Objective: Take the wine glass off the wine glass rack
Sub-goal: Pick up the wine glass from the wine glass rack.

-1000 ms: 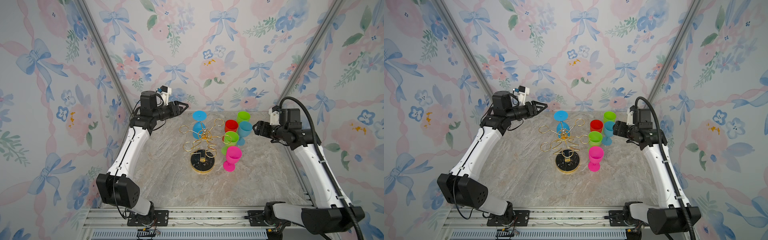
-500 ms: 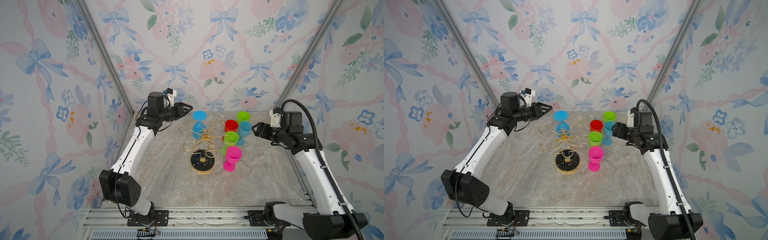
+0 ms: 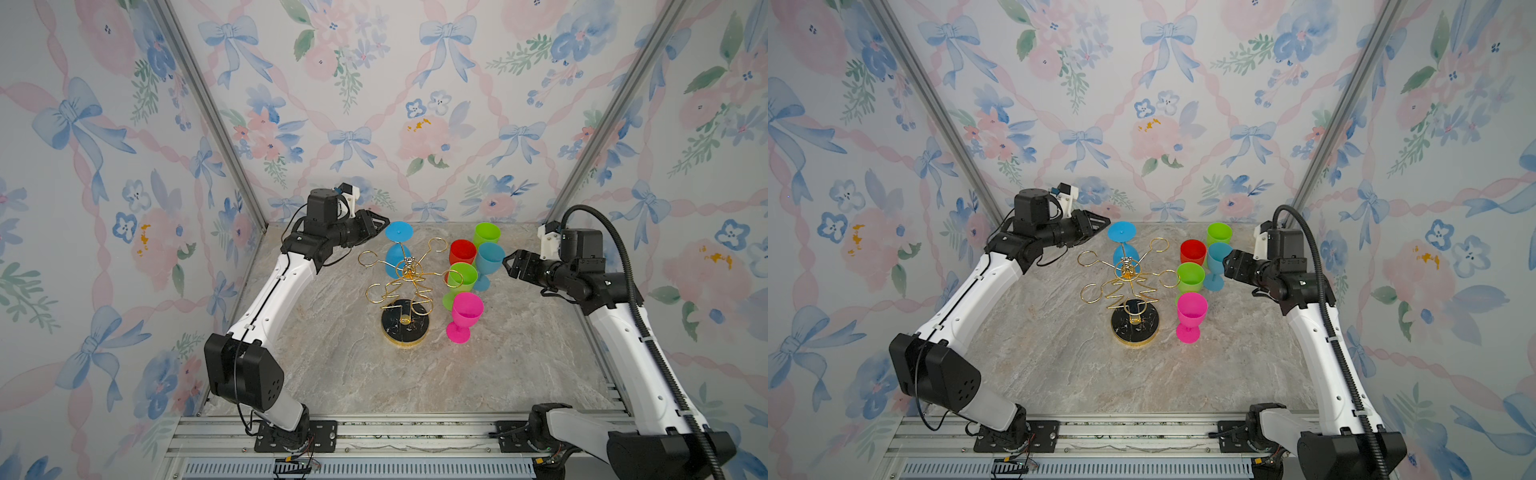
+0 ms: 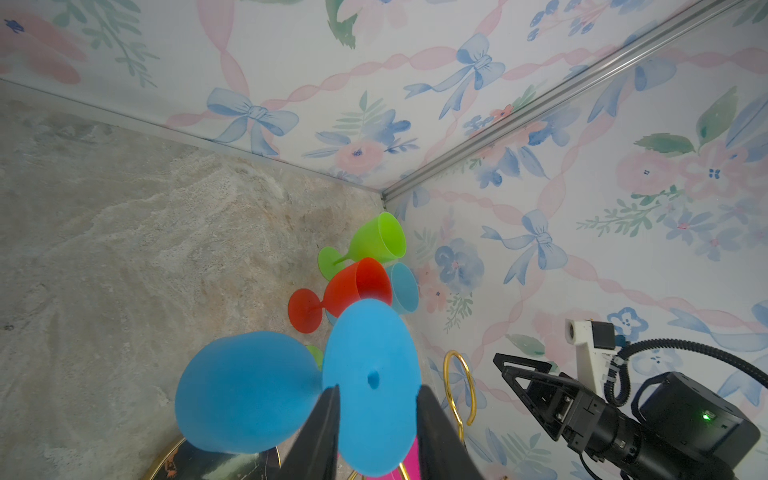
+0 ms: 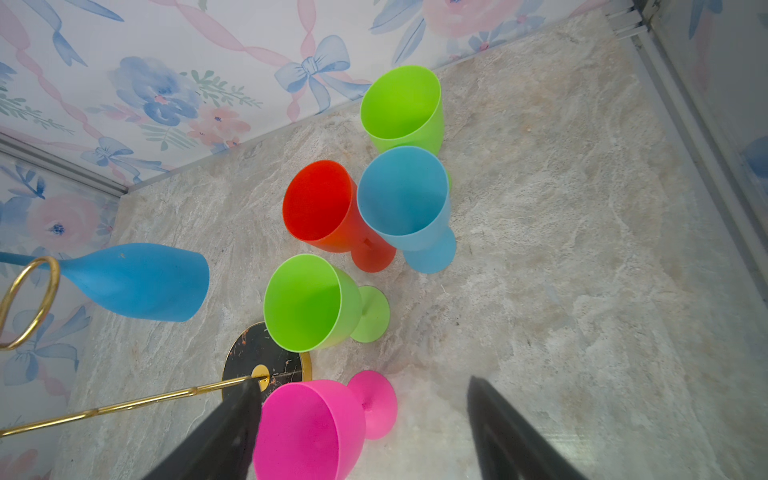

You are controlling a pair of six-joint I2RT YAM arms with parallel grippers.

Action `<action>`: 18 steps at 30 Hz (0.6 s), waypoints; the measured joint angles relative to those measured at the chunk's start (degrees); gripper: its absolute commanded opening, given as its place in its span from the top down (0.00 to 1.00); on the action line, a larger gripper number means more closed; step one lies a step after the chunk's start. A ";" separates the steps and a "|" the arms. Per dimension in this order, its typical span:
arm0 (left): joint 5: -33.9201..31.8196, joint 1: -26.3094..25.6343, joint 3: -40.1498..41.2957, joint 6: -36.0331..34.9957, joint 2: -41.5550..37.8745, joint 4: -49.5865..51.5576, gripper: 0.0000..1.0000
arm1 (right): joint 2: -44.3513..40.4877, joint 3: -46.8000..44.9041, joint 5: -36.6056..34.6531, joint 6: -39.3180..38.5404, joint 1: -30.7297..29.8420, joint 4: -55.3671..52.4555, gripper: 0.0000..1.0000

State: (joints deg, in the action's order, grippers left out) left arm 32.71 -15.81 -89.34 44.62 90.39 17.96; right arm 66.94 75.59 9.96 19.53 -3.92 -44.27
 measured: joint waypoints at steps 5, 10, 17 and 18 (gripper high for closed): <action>-1.73 0.00 0.00 -1.03 0.90 1.09 0.69 | -0.42 -0.85 0.37 0.00 0.20 0.39 0.20; -1.77 0.00 -0.09 -1.51 1.44 1.95 0.74 | -0.74 -1.01 0.37 0.00 0.59 0.42 0.20; -0.66 -0.33 -0.31 -2.14 2.21 2.27 0.76 | -1.01 -1.68 0.61 0.59 0.90 0.59 0.20; -0.46 -0.39 -0.39 -2.16 2.21 2.34 0.77 | -1.01 -1.81 0.66 0.66 0.90 0.59 0.20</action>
State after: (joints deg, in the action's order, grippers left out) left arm 32.25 -16.21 -89.73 42.46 92.60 20.29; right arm 65.93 73.78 10.61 20.18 -3.03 -43.68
